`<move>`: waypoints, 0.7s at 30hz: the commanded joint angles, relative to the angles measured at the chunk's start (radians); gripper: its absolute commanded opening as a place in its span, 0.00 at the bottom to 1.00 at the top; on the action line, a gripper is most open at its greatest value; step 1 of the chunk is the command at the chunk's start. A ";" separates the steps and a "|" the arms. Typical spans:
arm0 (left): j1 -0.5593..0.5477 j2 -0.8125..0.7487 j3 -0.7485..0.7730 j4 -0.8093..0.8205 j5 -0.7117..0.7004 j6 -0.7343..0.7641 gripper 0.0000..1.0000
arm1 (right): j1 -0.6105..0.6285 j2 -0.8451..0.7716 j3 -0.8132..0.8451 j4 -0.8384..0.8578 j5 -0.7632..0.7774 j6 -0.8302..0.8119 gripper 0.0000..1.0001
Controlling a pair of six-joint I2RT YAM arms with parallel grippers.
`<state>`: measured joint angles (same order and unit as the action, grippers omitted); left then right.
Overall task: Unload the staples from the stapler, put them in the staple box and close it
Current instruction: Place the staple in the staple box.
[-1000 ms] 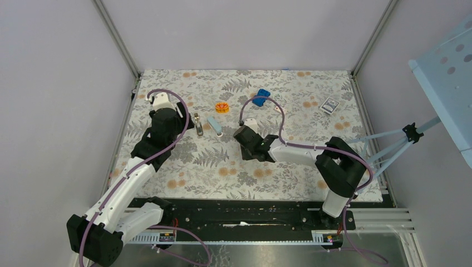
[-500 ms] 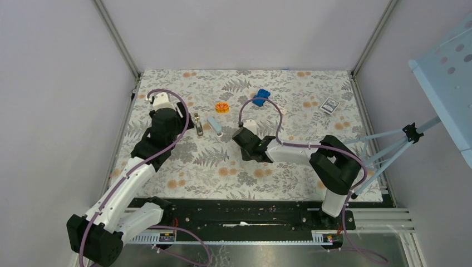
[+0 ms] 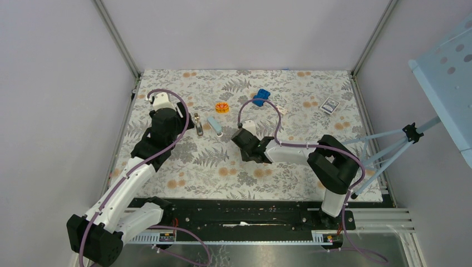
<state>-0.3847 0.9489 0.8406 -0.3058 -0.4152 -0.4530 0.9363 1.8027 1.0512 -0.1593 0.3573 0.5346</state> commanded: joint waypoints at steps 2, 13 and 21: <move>0.004 -0.001 -0.005 0.038 0.006 -0.005 0.75 | 0.016 0.016 0.007 0.009 0.045 -0.010 0.24; 0.004 0.007 -0.005 0.039 0.011 -0.005 0.75 | 0.022 0.020 0.007 0.015 0.063 -0.012 0.26; 0.005 0.009 -0.005 0.040 0.012 -0.005 0.75 | 0.025 0.018 0.004 0.017 0.073 -0.010 0.26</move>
<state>-0.3847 0.9520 0.8406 -0.3058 -0.4145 -0.4534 0.9485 1.8091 1.0512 -0.1478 0.3851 0.5278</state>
